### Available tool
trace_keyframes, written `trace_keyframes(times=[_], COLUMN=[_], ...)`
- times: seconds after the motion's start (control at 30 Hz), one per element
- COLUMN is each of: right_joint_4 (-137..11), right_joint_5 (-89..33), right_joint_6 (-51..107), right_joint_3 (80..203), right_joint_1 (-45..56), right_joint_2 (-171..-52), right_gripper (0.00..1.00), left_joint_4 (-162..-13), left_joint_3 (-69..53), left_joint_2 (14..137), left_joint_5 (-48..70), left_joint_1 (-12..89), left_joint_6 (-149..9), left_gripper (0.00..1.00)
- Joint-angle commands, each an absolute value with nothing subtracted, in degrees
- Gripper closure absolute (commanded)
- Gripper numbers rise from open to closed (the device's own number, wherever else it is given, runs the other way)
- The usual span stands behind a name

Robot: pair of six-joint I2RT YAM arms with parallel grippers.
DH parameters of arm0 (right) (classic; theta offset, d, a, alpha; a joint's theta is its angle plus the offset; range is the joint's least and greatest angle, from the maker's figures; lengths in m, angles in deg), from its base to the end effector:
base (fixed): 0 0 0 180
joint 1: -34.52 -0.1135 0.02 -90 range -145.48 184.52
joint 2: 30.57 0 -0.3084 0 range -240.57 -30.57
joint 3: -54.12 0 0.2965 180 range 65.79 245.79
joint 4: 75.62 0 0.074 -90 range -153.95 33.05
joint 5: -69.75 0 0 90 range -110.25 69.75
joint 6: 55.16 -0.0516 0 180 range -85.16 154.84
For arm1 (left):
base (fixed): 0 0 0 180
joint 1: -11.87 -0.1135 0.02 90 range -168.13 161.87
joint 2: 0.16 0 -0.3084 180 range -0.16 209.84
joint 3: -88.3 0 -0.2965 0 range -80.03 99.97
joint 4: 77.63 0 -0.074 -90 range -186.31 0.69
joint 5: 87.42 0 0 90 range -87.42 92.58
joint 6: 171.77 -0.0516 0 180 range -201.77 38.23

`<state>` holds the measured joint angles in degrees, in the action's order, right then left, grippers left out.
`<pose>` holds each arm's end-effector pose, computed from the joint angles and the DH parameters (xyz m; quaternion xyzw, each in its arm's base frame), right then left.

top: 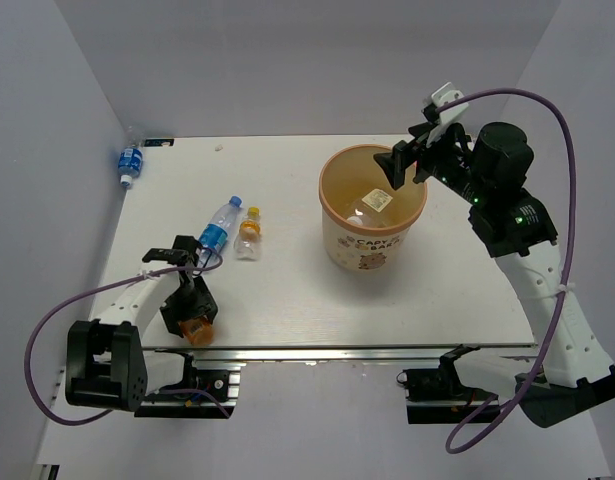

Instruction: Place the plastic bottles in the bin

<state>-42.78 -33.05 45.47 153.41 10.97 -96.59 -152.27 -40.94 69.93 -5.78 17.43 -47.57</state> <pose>0.2401 0.1171 0.5589 -0.2814 0.6459 0.1574 0.6920 0.1860 -0.0106 0.1806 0.2441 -0.9664 -0.0803 0.0077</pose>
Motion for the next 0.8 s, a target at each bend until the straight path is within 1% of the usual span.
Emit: trace_keyframes(times=[0.0, 0.03, 0.07, 0.17, 0.2, 0.27, 0.3, 0.4, 0.47, 0.57, 0.6, 0.63, 0.67, 0.77], right_joint_4=[-45.93, -45.93, -46.36, -47.42, -47.94, -48.82, -50.22, -52.77, -55.33, -59.1, -59.81, -60.25, -60.6, -60.26], right_joint_5=[-33.0, -33.0, -32.13, -30.63, -29.84, -27.56, -26.76, -24.65, -21.51, -17.8, -17.1, -16.13, -13.95, -12.43], right_joint_6=[43.89, 43.72, 43.54, 43.01, 42.58, 42.22, 41.26, 39.77, 37.57, 33.02, 31.69, 30.28, 27.48, 22.21], right_joint_3=[152.28, 152.11, 151.41, 149.56, 148.34, 146.92, 145.18, 142.01, 138.84, 133.92, 132.78, 131.2, 130.58, 127.77], right_joint_1=[11.67, 11.76, 11.84, 12.37, 12.81, 14.03, 14.74, 18.08, 20.53, 24.23, 25.11, 26.07, 27.91, 31.69], right_joint_2=[-95.43, -95.26, -94.91, -93.94, -93.67, -92.28, -91.66, -88.58, -86.65, -84.54, -84.18, -84.01, -83.83, -84.09], right_gripper=[0.11, 0.11, 0.11, 0.11, 0.11, 0.11, 0.11, 0.11, 0.11, 0.11, 0.11, 0.11, 0.11, 0.11], left_joint_4=[-149.43, -148.9, -148.72, -148.63, -148.9, -149.34, -149.51, -150.21, -149.69, -140.5, -132.11, -128.11, -124.85, -113.16], left_joint_3=[-40.74, -40.65, -40.39, -39.6, -38.55, -37.14, -35.05, -30.91, -26.08, -21.5, -21.23, -21.06, -19.84, -16.06], left_joint_2=[69.54, 69.54, 69.54, 69.1, 68.93, 68.4, 67.7, 65.95, 65.15, 62.69, 61.73, 60.24, 59.88, 61.27], left_joint_5=[-5.42, -4.98, -4.98, -5.16, -5.07, -4.89, -5.07, -7.17, -7.26, -3.15, 0.52, 1.52, 1.87, 1.44], left_joint_1=[18.63, 18.89, 18.98, 19.42, 19.69, 20.04, 20.82, 23.45, 24.17, 25.22, 26.18, 26.8, 27.94, 30.14], left_joint_6=[-45.39, -45.12, -44.6, -43.8, -43.8, -43.97, -43.98, -43.8, -43.98, -41.96, -41.26, -40.56, -39.42, -39.31], left_gripper=[0.25, 0.31, 0.42, 0.59, 0.69, 0.75, 0.83, 0.91, 1.0, 1.0, 1.0, 1.0, 1.0, 1.0])
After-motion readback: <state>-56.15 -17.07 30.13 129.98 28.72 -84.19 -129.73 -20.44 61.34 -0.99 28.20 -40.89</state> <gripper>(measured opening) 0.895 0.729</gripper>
